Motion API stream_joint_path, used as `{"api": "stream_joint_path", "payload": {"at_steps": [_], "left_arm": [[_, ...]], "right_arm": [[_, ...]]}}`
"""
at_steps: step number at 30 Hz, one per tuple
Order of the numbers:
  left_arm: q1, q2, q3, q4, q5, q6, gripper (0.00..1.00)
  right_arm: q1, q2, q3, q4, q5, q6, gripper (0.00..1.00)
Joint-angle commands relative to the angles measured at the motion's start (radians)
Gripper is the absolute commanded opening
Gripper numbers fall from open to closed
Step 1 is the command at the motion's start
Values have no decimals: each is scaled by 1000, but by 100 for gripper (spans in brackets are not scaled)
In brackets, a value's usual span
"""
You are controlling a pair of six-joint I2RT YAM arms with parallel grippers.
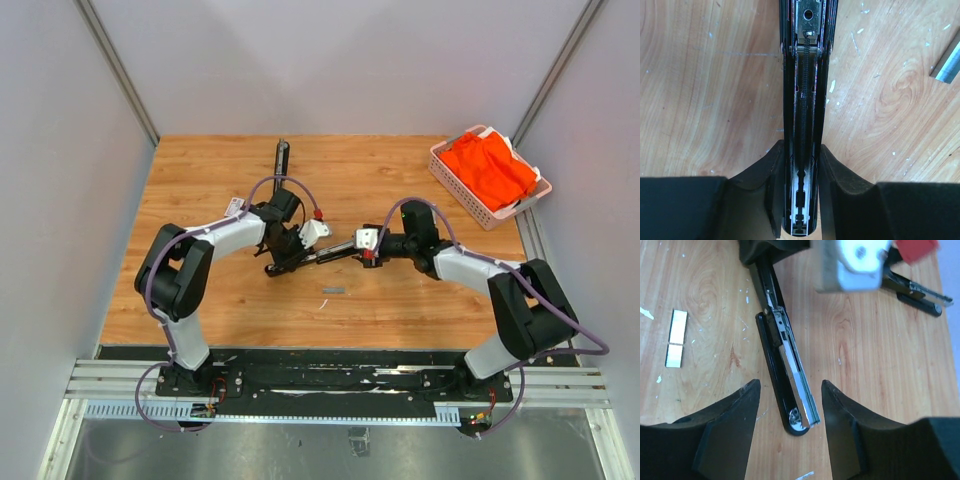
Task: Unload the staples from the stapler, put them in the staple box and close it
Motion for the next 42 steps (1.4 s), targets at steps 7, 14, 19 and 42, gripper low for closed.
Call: {"api": "stream_joint_path", "payload": {"at_steps": [7, 14, 19, 42], "left_arm": [[-1, 91, 148, -135, 140, 26, 0], [0, 142, 204, -205, 180, 40, 0], [8, 160, 238, -244, 216, 40, 0], [54, 247, 343, -375, 320, 51, 0]], "right_arm": [[169, 1, -56, -12, 210, -397, 55], [202, 51, -63, 58, 298, -389, 59], [203, 80, -71, 65, 315, -387, 59], [249, 209, -64, 224, 497, -349, 55]]}}
